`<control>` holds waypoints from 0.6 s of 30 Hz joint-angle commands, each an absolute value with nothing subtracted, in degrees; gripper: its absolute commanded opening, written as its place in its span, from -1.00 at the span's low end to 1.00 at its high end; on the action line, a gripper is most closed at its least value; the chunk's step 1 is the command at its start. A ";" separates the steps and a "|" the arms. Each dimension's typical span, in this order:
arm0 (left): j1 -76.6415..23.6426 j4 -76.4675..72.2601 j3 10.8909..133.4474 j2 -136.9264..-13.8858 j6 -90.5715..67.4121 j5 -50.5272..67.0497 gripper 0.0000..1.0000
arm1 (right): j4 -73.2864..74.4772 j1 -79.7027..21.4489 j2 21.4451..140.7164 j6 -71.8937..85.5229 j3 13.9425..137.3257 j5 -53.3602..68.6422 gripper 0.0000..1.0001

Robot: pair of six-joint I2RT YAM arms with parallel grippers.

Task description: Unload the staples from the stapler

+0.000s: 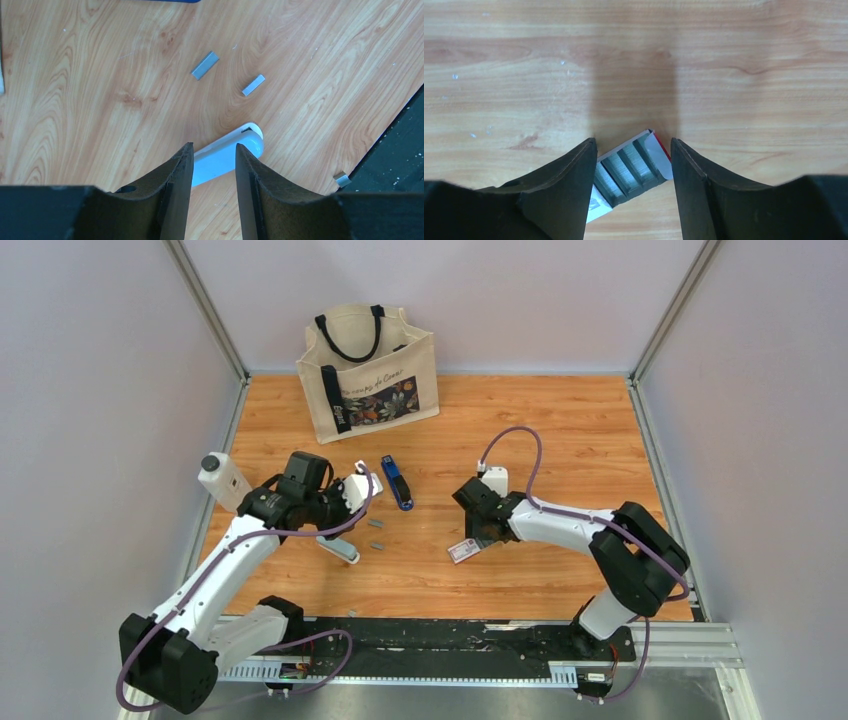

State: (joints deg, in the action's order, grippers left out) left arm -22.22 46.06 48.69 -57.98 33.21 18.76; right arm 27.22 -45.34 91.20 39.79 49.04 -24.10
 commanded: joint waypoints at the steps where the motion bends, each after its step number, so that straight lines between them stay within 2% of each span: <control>1: -22.76 46.14 49.13 -58.01 35.16 18.19 -0.10 | 29.52 -48.07 89.03 44.11 47.81 -24.96 0.18; 5: -23.73 45.88 51.06 -61.69 35.42 17.67 -0.10 | 31.11 -48.87 87.72 46.14 47.02 -26.45 0.21; 8: -24.96 45.88 52.38 -63.89 34.98 17.75 -0.10 | 32.43 -48.61 86.14 46.49 46.93 -28.55 0.30; 18: -27.16 44.74 52.21 -64.07 35.07 16.53 -0.10 | 33.84 -47.81 83.85 49.65 44.74 -28.65 0.26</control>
